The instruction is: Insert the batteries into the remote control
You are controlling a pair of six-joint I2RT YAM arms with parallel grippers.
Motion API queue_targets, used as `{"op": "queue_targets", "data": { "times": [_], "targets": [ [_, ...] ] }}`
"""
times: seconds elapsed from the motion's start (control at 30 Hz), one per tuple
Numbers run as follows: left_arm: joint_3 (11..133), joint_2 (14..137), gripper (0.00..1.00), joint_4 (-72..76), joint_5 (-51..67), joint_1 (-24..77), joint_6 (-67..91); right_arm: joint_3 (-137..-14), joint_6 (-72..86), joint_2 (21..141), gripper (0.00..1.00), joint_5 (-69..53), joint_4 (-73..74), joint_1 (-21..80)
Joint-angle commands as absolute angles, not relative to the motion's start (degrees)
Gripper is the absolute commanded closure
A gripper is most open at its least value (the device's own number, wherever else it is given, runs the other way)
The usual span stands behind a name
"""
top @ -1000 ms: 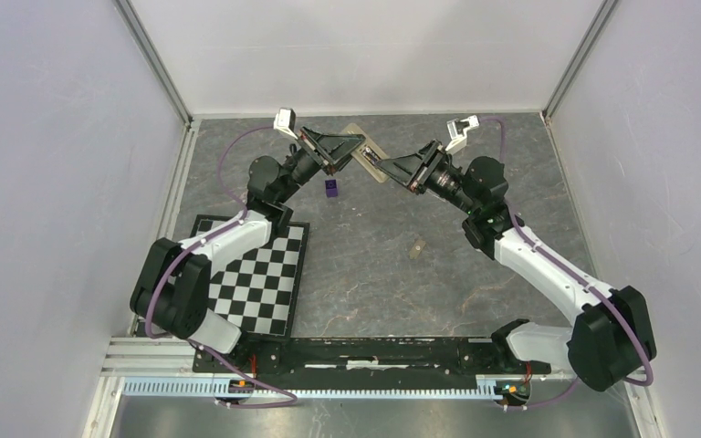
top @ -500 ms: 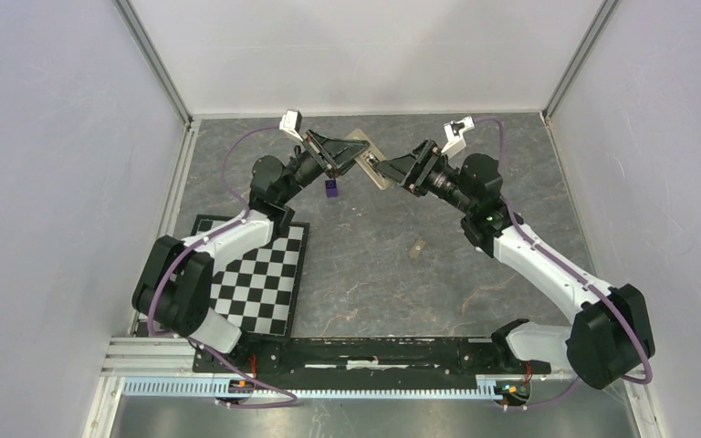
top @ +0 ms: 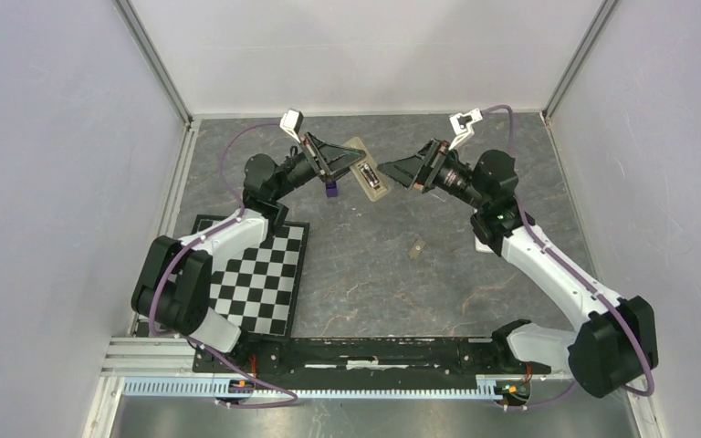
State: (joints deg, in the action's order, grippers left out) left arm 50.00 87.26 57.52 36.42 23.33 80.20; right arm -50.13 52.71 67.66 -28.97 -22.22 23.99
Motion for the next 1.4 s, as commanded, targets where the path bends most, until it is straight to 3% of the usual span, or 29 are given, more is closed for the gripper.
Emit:
{"op": "queue_targets", "data": {
  "times": [0.0,0.23,0.87,1.07,1.17,1.27,1.37],
  "targets": [
    [51.2,86.9,0.98,60.4,42.5,23.4,77.1,-55.8,44.9,71.2,0.03,-35.6,-24.7,24.0],
    [51.7,86.0,0.98,57.2,43.7,23.4,74.8,-59.3,42.7,74.7,0.30,-39.1,-24.6,24.0],
    [52.6,85.4,0.98,54.1,42.8,23.4,72.9,-58.8,30.7,75.0,0.46,-35.1,-14.9,26.8],
    [52.6,85.0,0.98,54.2,42.9,23.5,73.0,-58.7,29.0,75.0,0.68,-31.6,-12.7,27.2],
    [52.7,84.8,0.98,54.3,42.9,23.5,73.1,-58.6,27.9,75.2,0.73,-29.7,-11.2,27.5],
    [52.2,84.7,0.98,54.0,43.0,23.4,72.5,-58.5,25.8,75.2,0.72,-26.7,-9.3,27.6],
    [51.2,84.6,0.98,51.6,42.6,23.3,69.9,-58.6,25.9,74.5,0.41,-26.9,-9.0,27.0]
  ]
}}
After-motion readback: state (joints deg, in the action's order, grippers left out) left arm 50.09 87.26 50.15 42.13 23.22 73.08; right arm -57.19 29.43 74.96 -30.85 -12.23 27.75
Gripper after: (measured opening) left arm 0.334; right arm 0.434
